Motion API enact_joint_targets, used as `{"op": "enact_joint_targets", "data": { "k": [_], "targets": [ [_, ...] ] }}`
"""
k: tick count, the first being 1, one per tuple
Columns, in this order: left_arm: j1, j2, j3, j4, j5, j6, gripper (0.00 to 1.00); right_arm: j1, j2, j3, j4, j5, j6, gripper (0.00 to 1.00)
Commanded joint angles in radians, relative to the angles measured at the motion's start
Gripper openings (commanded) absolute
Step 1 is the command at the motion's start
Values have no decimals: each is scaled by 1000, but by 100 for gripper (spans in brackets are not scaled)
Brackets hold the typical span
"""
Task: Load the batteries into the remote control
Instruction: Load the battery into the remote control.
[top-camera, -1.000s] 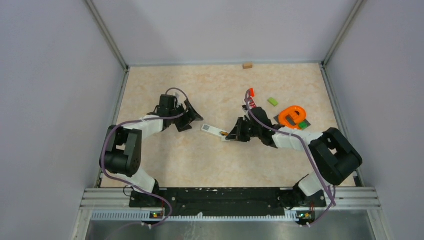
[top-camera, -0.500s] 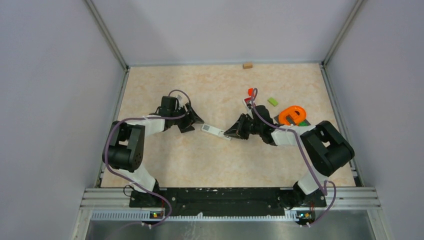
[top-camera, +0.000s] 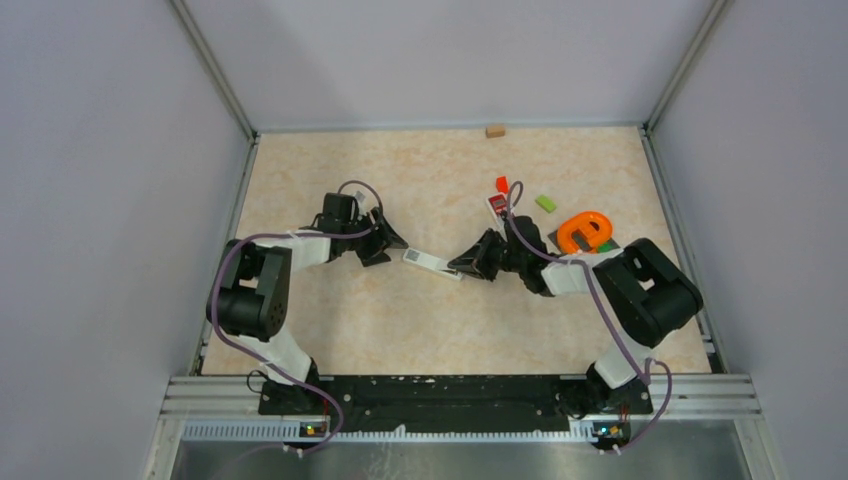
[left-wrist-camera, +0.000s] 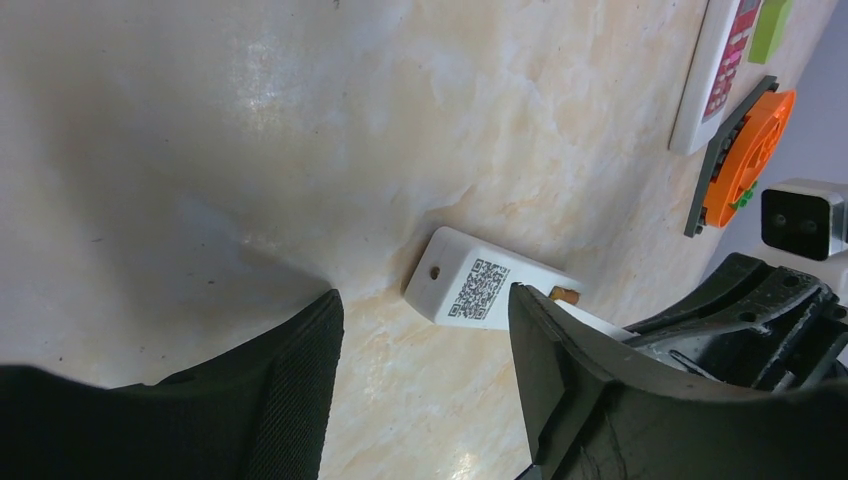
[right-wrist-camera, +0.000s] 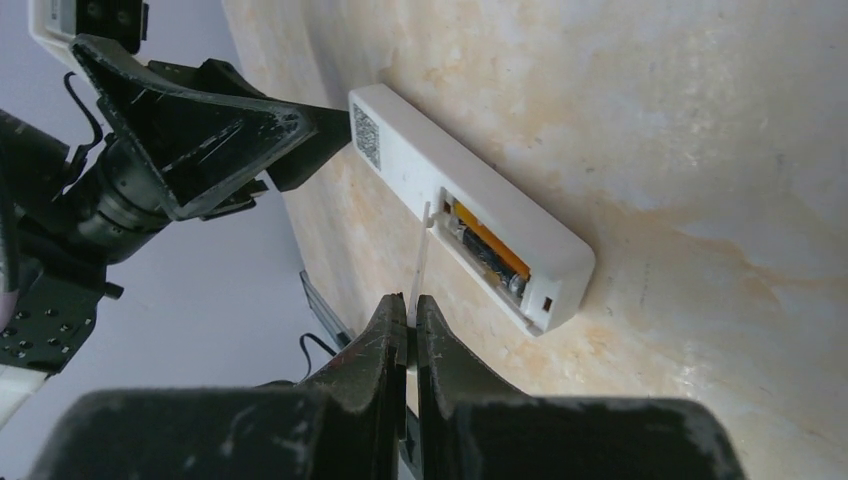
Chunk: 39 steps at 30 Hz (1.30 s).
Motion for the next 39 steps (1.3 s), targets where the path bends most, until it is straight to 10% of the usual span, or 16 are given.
{"op": "enact_joint_targets", "data": {
  "k": [1, 39],
  "targets": [
    [-1, 12, -1, 36, 0, 9, 65, -3, 14, -6, 40, 32, 19, 0],
    [-2, 103, 44, 31, 42, 42, 57, -54, 78, 77, -315, 23, -135, 0]
  ]
}}
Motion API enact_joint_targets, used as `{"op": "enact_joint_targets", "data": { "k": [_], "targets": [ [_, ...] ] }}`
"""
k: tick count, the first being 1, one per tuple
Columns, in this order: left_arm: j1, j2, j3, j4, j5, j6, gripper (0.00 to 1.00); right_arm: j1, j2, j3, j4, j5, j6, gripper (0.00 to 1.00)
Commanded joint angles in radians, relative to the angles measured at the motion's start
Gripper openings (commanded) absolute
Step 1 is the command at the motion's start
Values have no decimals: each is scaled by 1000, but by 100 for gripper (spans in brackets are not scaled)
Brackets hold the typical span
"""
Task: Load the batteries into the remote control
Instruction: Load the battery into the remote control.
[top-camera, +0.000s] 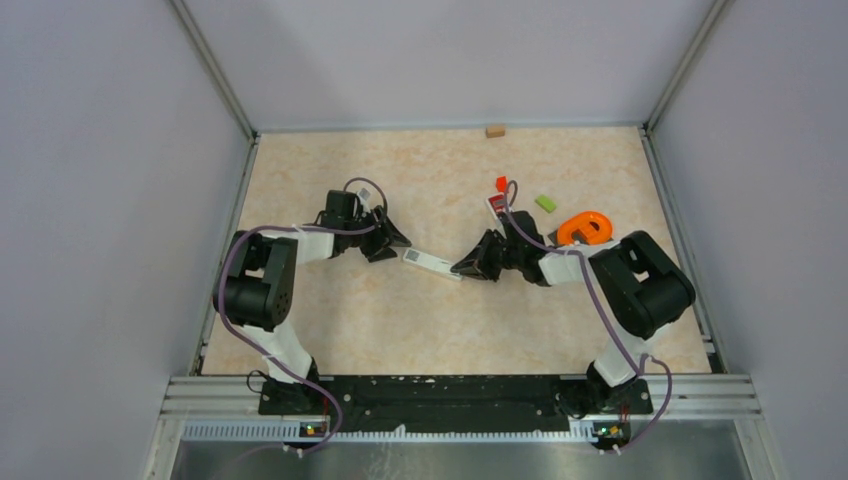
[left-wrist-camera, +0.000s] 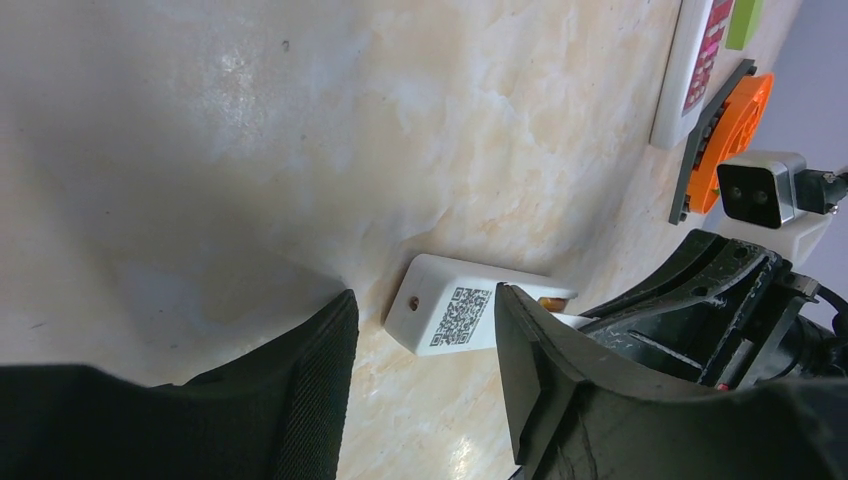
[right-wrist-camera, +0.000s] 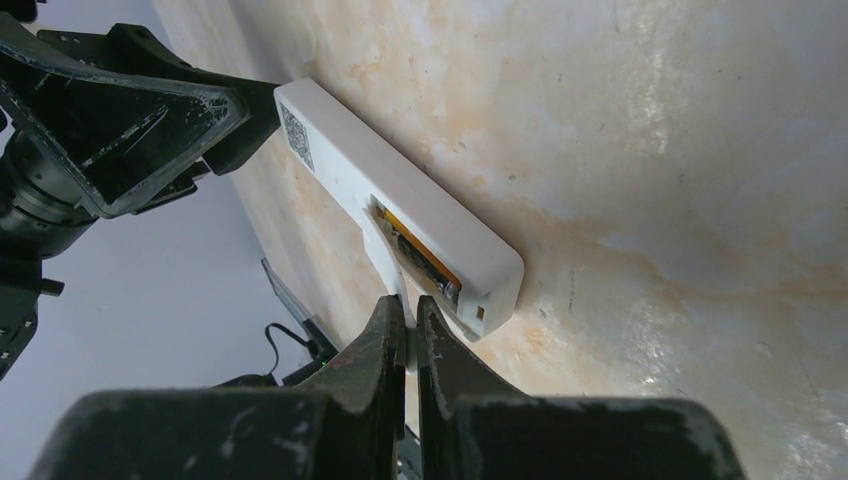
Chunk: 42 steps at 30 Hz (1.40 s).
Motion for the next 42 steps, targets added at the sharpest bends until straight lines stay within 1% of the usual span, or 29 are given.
{"op": "enact_joint_targets", "data": {
  "k": [1, 5, 10, 18, 24, 29, 36, 42],
  "targets": [
    [-3, 33, 8, -19, -19, 34, 57, -19, 6, 2, -144, 76, -54, 0],
    [-3, 38, 11, -20, -14, 34, 56, -26, -17, -8, -141, 97, -52, 0],
    [-3, 38, 11, -20, -10, 34, 55, -30, -22, -29, -78, 95, -32, 0],
    [-3, 39, 10, -18, -3, 34, 55, -30, -33, -36, -101, 107, -45, 0],
    [-3, 41, 12, -13, 2, 29, 55, -30, -34, -38, -80, 81, -60, 0],
    [-3, 42, 12, -13, 3, 28, 55, -29, -35, -54, -18, 37, -80, 0],
    [-3, 43, 12, -13, 6, 25, 55, -29, -25, -48, -19, 31, -91, 0],
    [-3, 48, 12, -9, 20, 23, 55, -30, -11, -46, 35, 13, -74, 0]
  ]
}}
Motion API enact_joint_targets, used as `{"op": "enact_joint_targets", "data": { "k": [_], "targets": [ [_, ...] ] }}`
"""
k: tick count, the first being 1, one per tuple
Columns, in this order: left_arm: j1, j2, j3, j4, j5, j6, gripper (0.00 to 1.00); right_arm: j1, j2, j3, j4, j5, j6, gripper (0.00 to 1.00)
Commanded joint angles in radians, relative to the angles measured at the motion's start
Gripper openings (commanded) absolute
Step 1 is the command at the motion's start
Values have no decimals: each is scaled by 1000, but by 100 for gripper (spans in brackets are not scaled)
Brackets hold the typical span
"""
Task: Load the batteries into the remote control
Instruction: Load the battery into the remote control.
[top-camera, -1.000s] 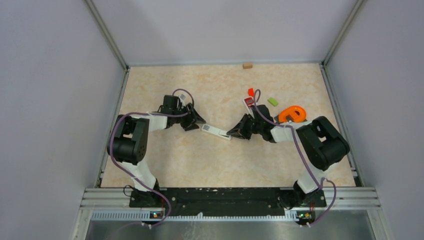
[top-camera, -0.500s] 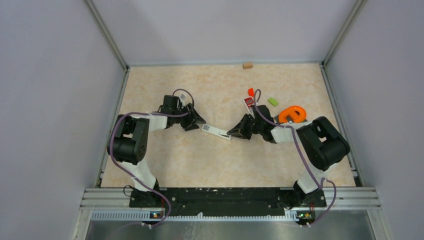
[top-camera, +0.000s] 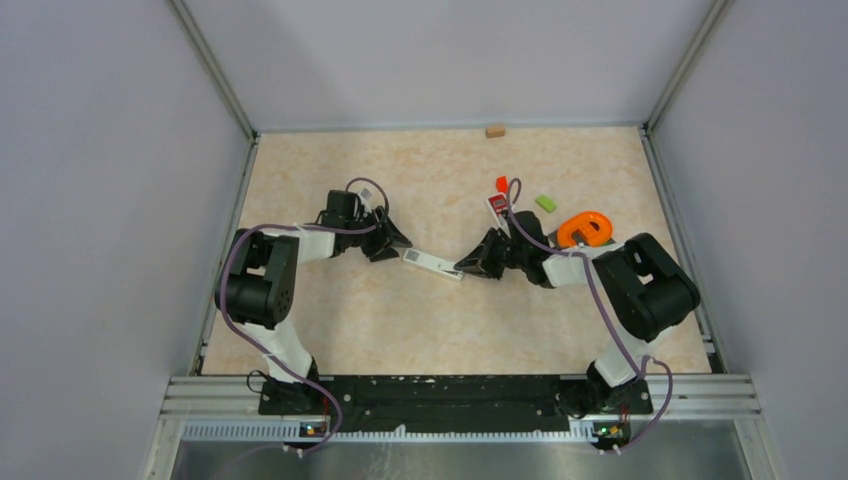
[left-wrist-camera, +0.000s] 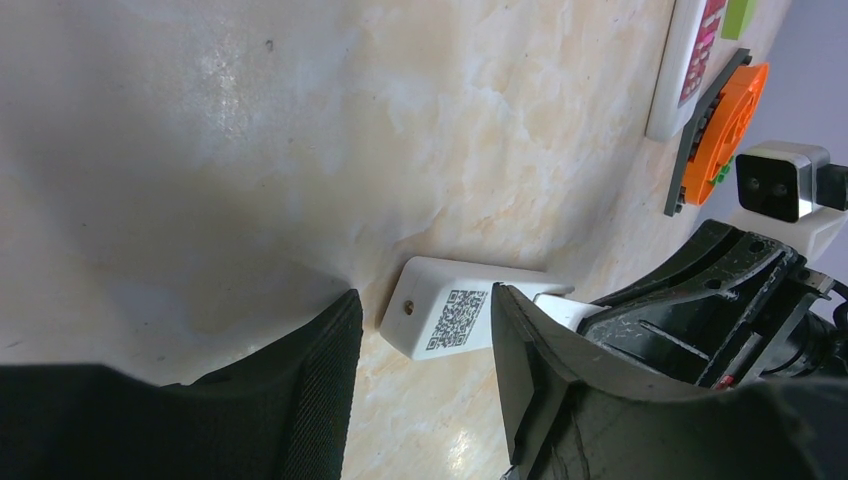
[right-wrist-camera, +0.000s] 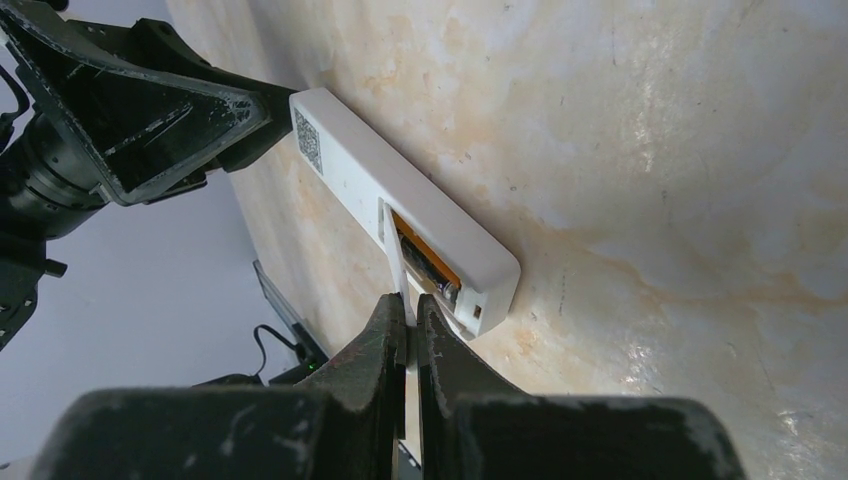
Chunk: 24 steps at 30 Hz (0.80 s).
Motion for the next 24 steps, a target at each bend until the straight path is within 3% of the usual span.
{"op": "enact_joint_targets", "data": {
  "k": [1, 8, 24],
  "targets": [
    [-3, 33, 5, -11, -1, 18, 54, -9, 13, -15, -6, 10, -21, 0],
    [-4, 29, -62, 83, 40, -42, 43, -8, 42, -15, -20, 4, 19, 0],
    [-4, 26, -108, 132, 65, -53, 33, 5, 65, -5, -38, 51, 73, 2]
  ]
}}
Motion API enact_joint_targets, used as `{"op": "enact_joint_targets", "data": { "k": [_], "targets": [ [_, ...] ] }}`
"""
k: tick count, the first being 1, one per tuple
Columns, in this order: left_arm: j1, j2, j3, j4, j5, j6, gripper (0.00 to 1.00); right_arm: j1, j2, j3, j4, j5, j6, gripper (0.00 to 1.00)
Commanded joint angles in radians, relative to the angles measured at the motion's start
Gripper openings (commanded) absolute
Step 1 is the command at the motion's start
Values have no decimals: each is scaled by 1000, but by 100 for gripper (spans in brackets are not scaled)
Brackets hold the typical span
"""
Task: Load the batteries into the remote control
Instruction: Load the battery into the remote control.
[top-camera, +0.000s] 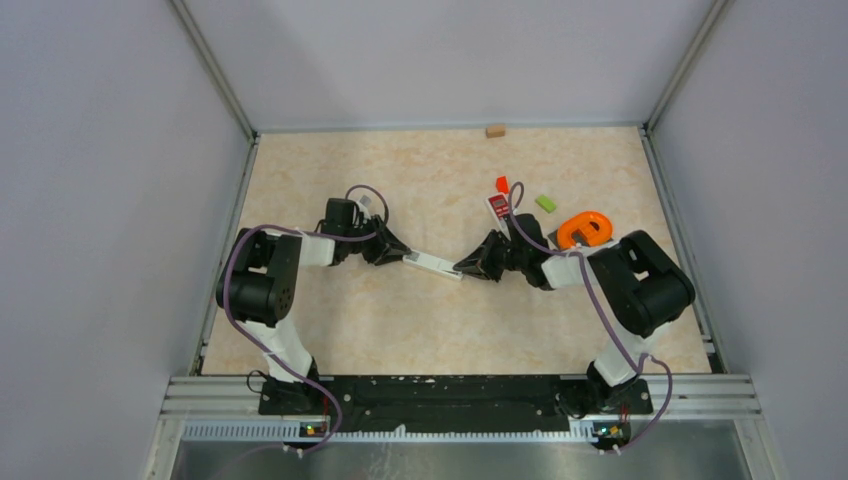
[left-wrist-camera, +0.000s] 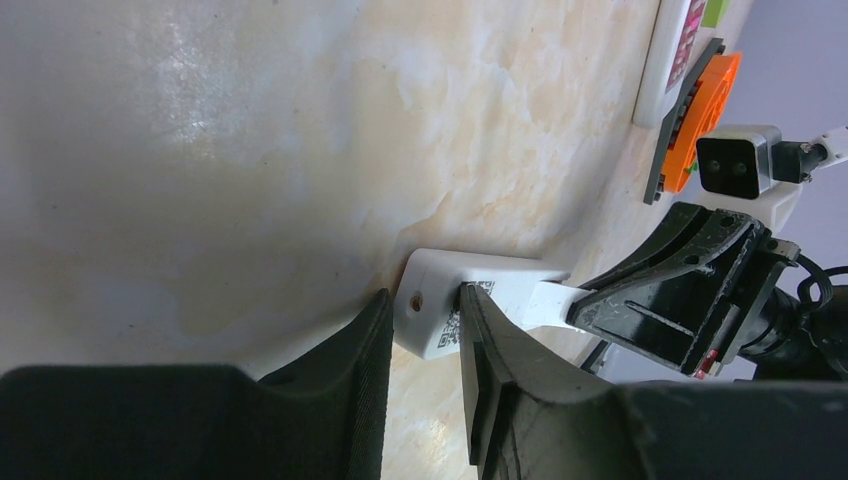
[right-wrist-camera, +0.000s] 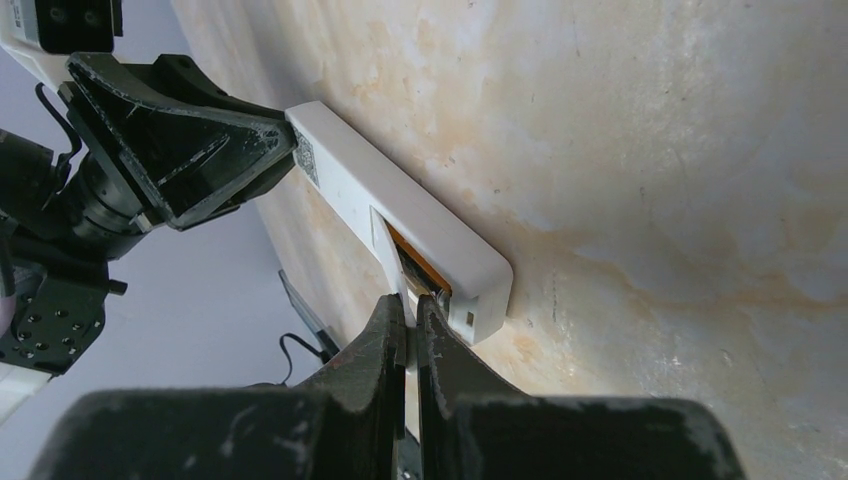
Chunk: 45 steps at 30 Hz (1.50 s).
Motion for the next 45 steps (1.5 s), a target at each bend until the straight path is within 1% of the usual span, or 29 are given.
{"op": "enact_joint_targets", "data": {
  "k": [1, 8, 11, 15, 19, 22, 25, 39, 45],
  "targets": [
    [-9, 12, -30, 2, 9, 3, 33, 7, 36, 16, -96, 60, -13, 2],
    [-9, 14, -32, 7, 16, 3, 32, 17, 44, 34, -120, 73, -21, 6],
    [-9, 5, -33, 1, -2, 5, 32, 17, 26, 47, -163, 92, -40, 10],
    [-7, -7, -28, -17, -27, 12, 34, 17, -14, 70, -247, 129, -70, 15],
    [-7, -8, -20, -29, -40, 17, 35, 17, -40, 83, -300, 153, -88, 22],
    [-7, -5, -13, -39, -48, 20, 36, 17, -49, 88, -318, 159, -95, 26],
    [-6, -5, -10, -47, -53, 25, 36, 16, -58, 90, -331, 163, -97, 28],
    [-6, -3, -5, -51, -59, 25, 36, 16, -73, 83, -351, 170, -99, 30],
    [-6, -3, -2, -50, -57, 23, 36, 16, -60, 80, -325, 167, -107, 24]
  ]
}}
